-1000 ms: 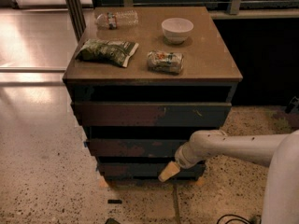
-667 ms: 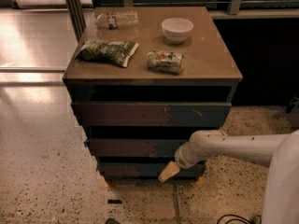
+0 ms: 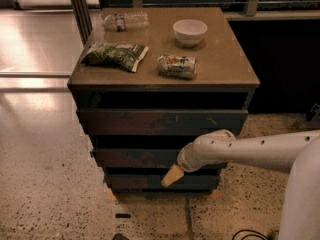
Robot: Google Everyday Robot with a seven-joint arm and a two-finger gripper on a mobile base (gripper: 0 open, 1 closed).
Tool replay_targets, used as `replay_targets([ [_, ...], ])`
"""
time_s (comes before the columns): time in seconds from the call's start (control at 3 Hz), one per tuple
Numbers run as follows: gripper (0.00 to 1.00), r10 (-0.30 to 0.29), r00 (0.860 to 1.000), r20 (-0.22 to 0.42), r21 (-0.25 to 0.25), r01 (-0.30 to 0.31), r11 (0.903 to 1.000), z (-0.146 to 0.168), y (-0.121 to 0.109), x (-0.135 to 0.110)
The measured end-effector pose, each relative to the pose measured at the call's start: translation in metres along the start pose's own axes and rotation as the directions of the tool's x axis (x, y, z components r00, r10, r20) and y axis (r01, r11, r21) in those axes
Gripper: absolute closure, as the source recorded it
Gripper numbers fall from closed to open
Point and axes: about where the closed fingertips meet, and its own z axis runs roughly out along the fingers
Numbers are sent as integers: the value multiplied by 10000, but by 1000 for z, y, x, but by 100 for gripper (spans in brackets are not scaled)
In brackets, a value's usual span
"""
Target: Open middle drawer
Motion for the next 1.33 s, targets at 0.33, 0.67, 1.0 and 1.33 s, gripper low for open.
replay_targets([
  [0.33,0,-230,9996,-151,92,232,9997,6,-12,-12],
  [0.67,0,347,9991,-253,-96,-350,9993,31,-49,0],
  [1.0,0,1149,9928,-349,-494,-1166,9920,51,-72,25],
  [1.33,0,1794,9827,-456,-997,-1831,9780,59,-67,53],
])
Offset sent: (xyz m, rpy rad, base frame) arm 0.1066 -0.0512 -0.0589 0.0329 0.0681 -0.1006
